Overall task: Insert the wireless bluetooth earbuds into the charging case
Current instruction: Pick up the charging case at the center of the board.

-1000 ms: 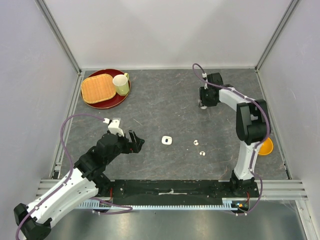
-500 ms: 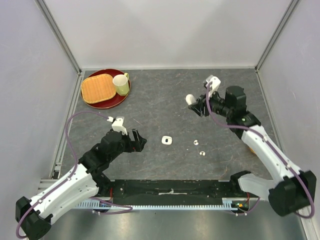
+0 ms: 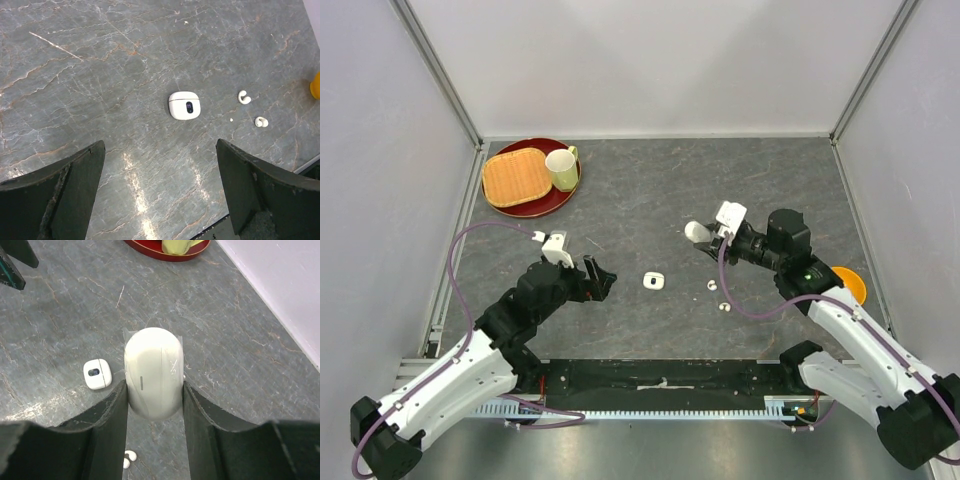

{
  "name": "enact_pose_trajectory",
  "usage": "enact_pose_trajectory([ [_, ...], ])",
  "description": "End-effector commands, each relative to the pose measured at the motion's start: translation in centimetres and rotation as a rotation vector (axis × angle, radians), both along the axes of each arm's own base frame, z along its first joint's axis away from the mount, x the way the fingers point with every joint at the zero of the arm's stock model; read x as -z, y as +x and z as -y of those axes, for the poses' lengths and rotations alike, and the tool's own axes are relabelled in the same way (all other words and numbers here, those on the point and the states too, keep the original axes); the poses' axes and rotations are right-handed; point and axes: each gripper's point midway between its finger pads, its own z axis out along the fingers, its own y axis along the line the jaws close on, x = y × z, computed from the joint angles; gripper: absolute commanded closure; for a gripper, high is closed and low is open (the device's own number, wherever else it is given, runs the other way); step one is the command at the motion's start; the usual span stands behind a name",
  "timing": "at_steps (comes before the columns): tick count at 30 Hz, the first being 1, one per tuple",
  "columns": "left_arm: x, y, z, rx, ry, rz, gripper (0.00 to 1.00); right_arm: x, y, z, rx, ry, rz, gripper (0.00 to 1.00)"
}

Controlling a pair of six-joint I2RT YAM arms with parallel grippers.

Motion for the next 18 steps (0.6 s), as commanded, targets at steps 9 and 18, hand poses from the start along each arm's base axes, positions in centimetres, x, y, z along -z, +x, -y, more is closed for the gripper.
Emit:
enact_pose_trajectory([
  [9,-2.6,0.5,0.6,0.005,-0.067,0.061,0.02,1.4,1.2,-0.7,-0.035,-0.132,0.073,1.00],
  [18,-6.3,1.3,4.1,0.107,-0.197,0.123,0.02,2.0,-0.3,-2.7,-0.109,-0.144,0.078,1.00],
])
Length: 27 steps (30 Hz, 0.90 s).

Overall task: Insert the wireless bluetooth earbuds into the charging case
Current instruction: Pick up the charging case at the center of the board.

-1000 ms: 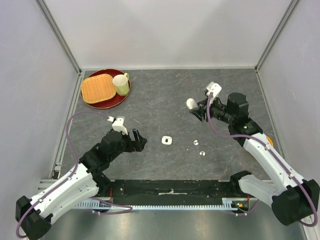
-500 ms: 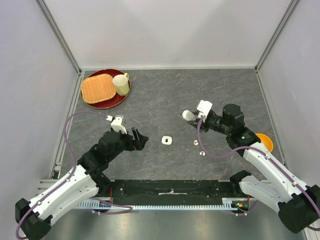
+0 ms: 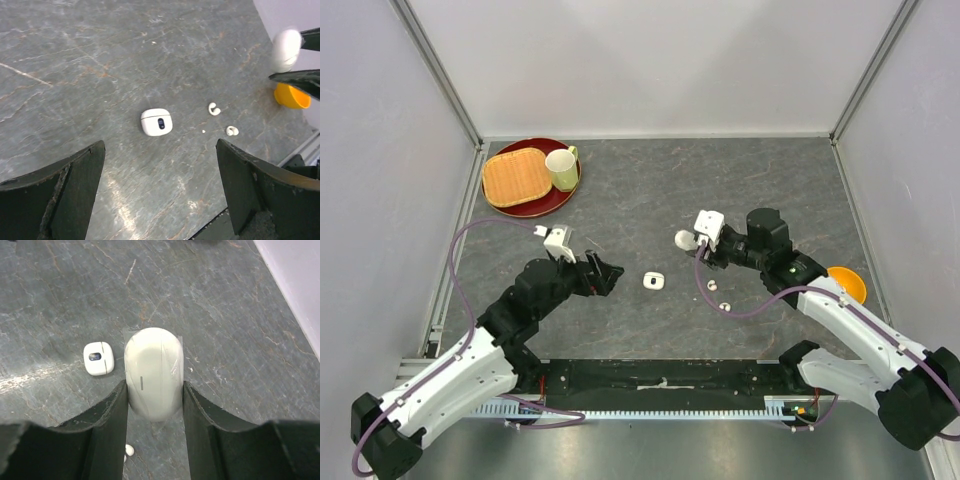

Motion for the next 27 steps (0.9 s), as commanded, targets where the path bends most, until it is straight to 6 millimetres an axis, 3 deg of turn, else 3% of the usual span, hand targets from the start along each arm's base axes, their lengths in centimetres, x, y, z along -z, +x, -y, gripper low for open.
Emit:
enact_pose_trajectory([
  [1,-5.1,1.0,3.3,0.087,-0.150,0.086,0.02,-1.5,-0.4,-1.7,-0.059,0.014,0.066,1.00],
  [15,-7.7,0.8,8.9,0.303,-0.301,0.044,0.03,-0.9,-3.0,-5.3,-0.123,0.030,0.044,1.00],
  [27,-7.6,-0.3,11.0,0.422,-0.360,-0.013,0.10,-1.2,-4.0,-7.6,-0.164,0.071,0.048,1.00],
])
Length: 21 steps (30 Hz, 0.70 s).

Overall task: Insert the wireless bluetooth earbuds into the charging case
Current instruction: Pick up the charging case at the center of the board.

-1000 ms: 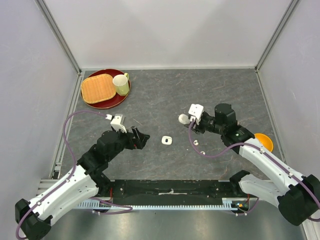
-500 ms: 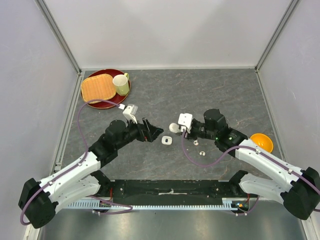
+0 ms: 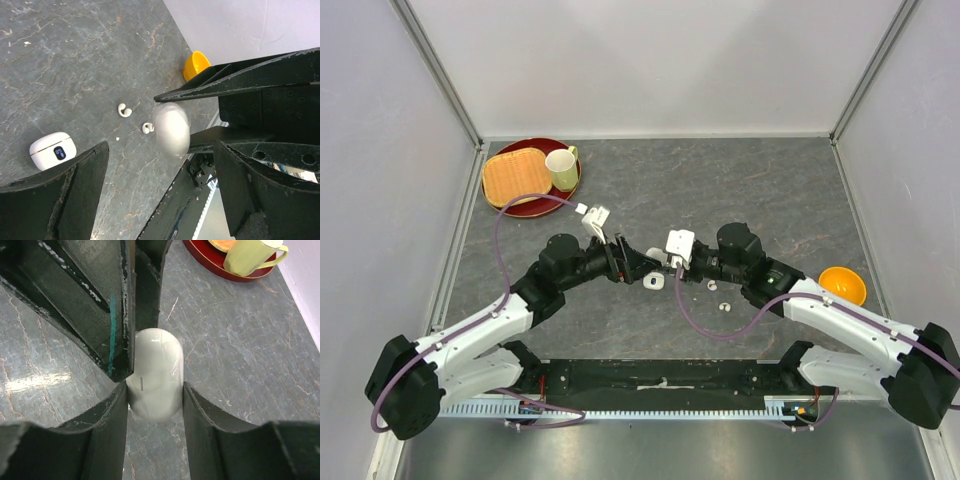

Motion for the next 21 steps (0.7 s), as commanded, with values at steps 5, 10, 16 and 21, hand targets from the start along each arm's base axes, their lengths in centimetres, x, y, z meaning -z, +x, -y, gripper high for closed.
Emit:
enact_pose_trajectory([
  [5,-3.5,-0.3,1.6,0.075,-0.098,0.029,0.19,-1.0,-0.3,-1.4,-0.023,0.046,0.028,1.00],
  [10,-2.4,-0.5,2.3,0.113,-0.081,-0.015,0.29,-1.0,-0.5,-1.5,-0.026,0.044,0.030,1.00],
  [16,-2.4,-0.6,2.6,0.139,-0.085,-0.018,0.49,-0.9,-0.5,-1.7,-0.032,0.043,0.034,1.00],
  [21,-2.2,-0.7,2.6,0.144,-0.079,-0.015,0.71,-0.9,-0.8,-1.9,-0.042,0.041,0.031,1.00],
])
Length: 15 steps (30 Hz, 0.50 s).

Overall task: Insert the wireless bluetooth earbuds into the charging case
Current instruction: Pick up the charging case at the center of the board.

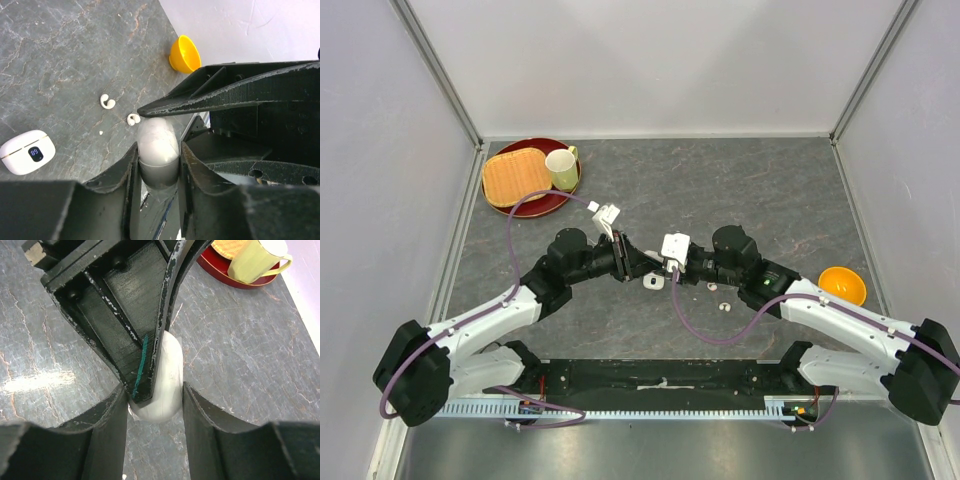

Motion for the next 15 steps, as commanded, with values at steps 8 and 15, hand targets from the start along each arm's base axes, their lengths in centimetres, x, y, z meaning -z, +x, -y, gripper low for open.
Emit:
enact_pose_trajectory([
  [8,-2.2,-0.2,0.3,0.034,-0.045,0.069,0.98,-0.9,0.2,-0.7,0.011,0.040,0.003,0.86],
  [15,-1.7,0.1,-1.1,-0.036,-0.015,0.118,0.98,-0.9,0.7,-0.2,0.063,0.042,-0.002,0.54],
])
